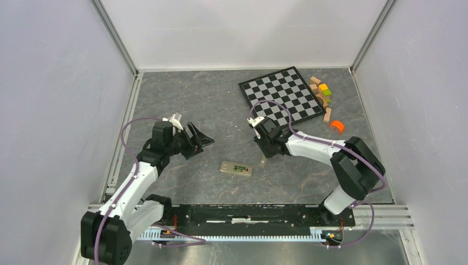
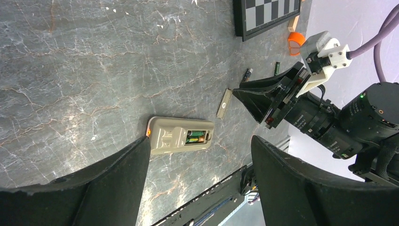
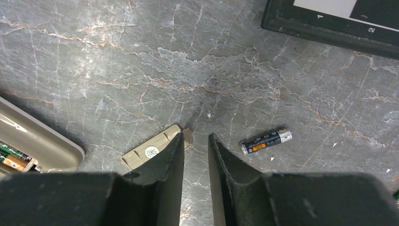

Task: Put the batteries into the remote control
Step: Place the remote control at the center of the board, then pick up the battery cover at the center of the board.

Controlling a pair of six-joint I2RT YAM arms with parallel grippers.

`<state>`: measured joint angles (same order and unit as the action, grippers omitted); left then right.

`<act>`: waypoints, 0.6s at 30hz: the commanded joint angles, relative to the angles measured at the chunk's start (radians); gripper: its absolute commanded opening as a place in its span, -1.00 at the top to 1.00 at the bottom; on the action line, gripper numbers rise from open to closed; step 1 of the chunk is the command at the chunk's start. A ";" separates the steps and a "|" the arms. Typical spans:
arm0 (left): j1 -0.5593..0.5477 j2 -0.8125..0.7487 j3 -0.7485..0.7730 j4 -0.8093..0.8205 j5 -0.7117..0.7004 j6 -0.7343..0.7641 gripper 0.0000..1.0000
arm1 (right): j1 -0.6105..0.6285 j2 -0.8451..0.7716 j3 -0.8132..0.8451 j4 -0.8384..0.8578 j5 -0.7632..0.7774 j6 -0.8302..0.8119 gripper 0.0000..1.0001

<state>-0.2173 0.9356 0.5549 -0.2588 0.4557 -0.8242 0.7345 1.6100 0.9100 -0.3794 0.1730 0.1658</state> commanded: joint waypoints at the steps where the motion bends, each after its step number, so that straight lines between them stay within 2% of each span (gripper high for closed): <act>1: 0.005 0.009 -0.001 0.043 0.032 0.038 -0.67 | -0.009 0.007 0.003 0.016 -0.034 -0.042 0.38; 8: 0.006 0.019 -0.001 0.053 0.035 0.035 -0.67 | -0.017 0.026 0.000 0.025 -0.064 -0.066 0.38; 12: 0.006 0.027 -0.001 0.059 0.045 0.033 -0.66 | -0.024 0.050 0.009 0.011 -0.126 -0.081 0.65; 18: 0.006 0.042 -0.004 0.061 0.050 0.038 -0.66 | -0.036 0.059 0.003 0.004 -0.155 -0.086 0.86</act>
<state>-0.2173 0.9684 0.5529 -0.2333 0.4751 -0.8242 0.7094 1.6447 0.9127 -0.3634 0.0631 0.0956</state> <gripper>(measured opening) 0.832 0.108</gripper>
